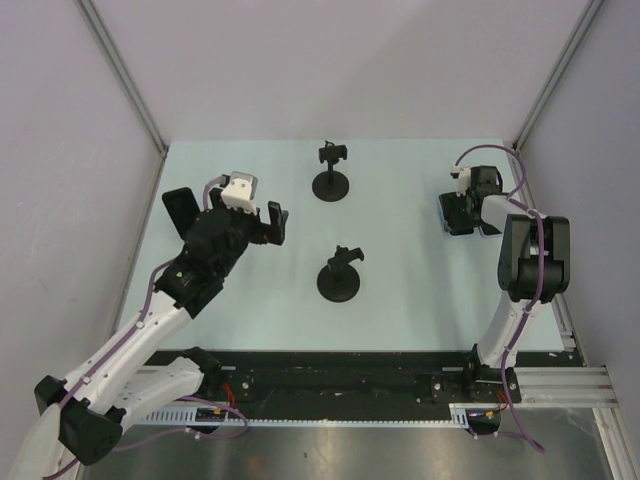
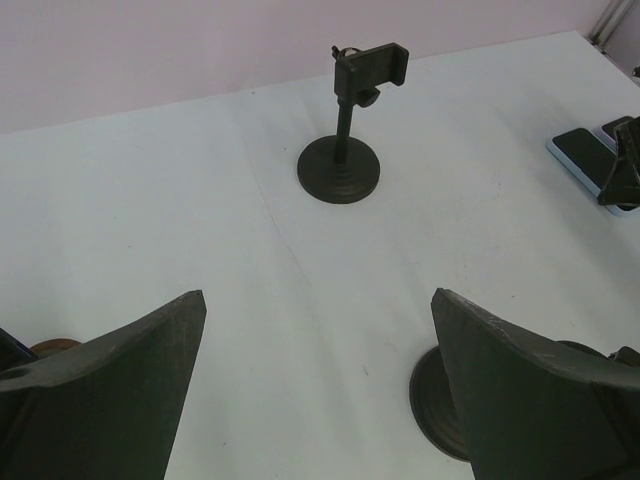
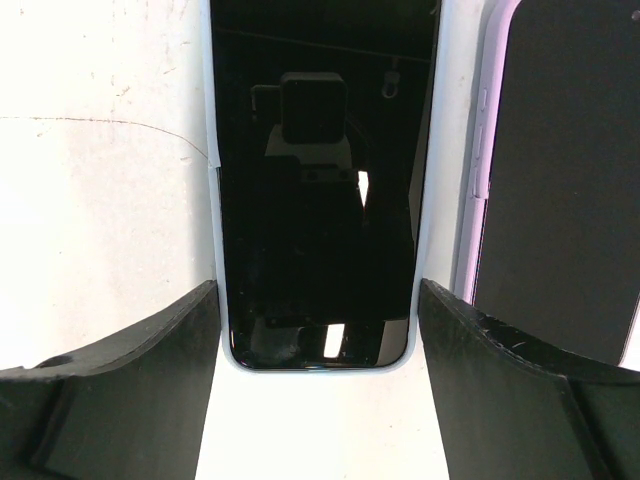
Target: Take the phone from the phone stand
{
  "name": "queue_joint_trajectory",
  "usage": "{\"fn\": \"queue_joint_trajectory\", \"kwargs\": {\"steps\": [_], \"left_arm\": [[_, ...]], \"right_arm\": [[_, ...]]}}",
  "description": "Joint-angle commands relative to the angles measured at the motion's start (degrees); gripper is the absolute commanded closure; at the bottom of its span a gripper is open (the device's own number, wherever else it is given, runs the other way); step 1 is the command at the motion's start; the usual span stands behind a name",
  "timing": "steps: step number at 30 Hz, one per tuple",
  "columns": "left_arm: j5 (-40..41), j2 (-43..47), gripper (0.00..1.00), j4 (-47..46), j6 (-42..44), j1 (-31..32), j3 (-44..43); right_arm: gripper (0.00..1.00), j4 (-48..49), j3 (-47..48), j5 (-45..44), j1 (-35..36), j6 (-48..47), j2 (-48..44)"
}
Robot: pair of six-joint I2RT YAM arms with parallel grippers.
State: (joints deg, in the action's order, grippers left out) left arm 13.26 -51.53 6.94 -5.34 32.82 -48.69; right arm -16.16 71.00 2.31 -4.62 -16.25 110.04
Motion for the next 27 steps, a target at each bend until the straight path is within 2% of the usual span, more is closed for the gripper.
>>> {"fn": "queue_joint_trajectory", "kwargs": {"steps": [1, 9, 15, 23, 27], "left_arm": [[-1.13, -0.33, 0.00, -1.84, 1.30, -0.47, -0.01], [-1.74, -0.33, 0.00, -1.84, 1.13, -0.47, -0.01], [-1.92, -0.33, 0.00, -1.75, 1.04, -0.47, -0.01], [-2.36, -0.06, 0.00, -1.75, 1.21, -0.47, -0.01], [-2.80, -0.24, 0.00, -1.84, 1.39, -0.47, -0.01]], "right_arm": [[0.35, -1.68, 1.59, -1.78, -0.74, -1.15, 1.93], [0.34, -5.19, 1.60, -4.06, -1.27, -2.30, 0.53], [0.30, -6.07, 1.51, -5.12, -0.92, -2.12, -0.09], [0.13, -5.55, 1.07, -6.70, -0.65, -2.29, 0.09], [0.08, -5.55, 0.98, -7.14, -0.39, -2.29, -0.52]]}}
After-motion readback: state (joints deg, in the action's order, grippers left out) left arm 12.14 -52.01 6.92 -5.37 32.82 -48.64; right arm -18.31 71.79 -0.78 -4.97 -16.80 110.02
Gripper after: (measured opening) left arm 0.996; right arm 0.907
